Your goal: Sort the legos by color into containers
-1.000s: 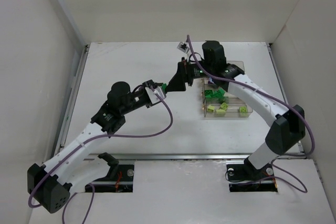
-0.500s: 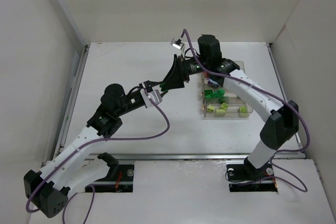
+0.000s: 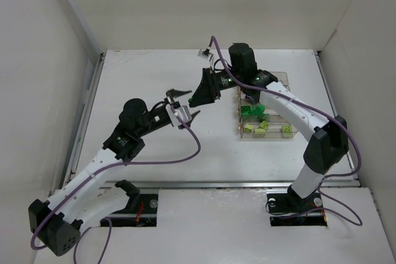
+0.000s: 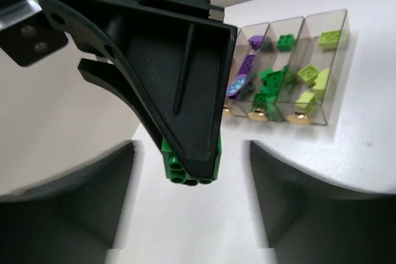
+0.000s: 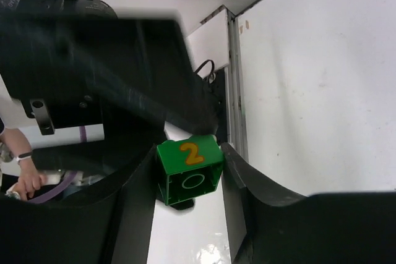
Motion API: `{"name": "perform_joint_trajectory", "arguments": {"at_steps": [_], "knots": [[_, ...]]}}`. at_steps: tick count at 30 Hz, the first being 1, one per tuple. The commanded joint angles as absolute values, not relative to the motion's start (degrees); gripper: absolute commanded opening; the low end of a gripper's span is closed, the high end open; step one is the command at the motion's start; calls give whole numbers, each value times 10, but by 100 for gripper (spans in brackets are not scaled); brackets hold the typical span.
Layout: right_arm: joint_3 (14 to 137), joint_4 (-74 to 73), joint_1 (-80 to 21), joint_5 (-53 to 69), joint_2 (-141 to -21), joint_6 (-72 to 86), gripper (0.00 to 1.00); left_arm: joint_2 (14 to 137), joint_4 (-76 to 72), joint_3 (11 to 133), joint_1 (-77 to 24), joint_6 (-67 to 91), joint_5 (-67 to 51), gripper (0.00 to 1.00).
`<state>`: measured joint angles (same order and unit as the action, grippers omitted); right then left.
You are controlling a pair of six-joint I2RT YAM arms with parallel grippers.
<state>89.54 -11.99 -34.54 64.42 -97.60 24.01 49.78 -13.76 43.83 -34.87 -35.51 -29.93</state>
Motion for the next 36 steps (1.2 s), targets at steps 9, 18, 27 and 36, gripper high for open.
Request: {"name": "perform_joint_trajectory", "arguments": {"at_steps": [9,18,27,36], "knots": [[844,-140,-305,418,-936,269,0,491,-120,446,-352,-340,-298,100],[875,-456,-305,-313,-973,290,0,497,-115,446,-352,-340,-287,100],[811,-431,-222,-338,-983,277,0,497,-105,451,-352,-335,-281,100],[854,-436,-205,-309,-1024,251,55,497,-105,451,-352,-335,-276,100]]}}
